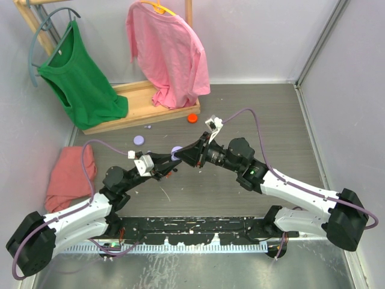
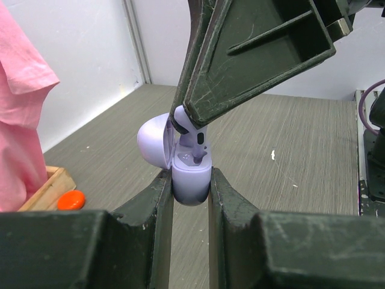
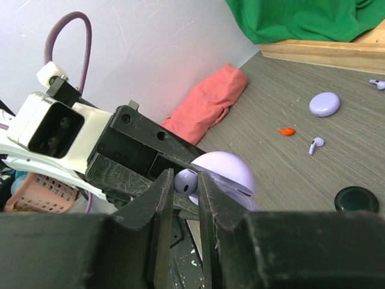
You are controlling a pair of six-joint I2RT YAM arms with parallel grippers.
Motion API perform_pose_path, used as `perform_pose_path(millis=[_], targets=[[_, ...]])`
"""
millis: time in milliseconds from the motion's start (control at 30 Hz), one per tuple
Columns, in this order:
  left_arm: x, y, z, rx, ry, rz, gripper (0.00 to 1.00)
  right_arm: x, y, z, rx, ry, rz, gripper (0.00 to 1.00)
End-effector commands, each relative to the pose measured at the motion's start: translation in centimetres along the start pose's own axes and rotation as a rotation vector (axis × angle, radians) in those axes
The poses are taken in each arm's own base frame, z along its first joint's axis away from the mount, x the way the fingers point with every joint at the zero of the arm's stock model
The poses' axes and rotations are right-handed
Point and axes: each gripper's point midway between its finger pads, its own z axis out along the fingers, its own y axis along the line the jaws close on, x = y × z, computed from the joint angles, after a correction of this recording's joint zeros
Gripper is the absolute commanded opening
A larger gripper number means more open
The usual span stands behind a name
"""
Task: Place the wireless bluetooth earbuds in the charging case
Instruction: Place the earbud in the charging case.
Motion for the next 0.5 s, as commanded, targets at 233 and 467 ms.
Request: perform_pose_path(millis=[233, 467], targets=[[-4.9, 0.7, 0.7, -0.023, -0.158, 0.048, 0.01, -1.4, 0.4, 0.2, 0.002, -0.068, 0.038, 0.10], [-5.0, 0.9, 0.4, -0.037, -0.168, 0.052, 0.00, -1.0, -1.1, -0.1, 0.086, -0.078, 0.106, 0.10]])
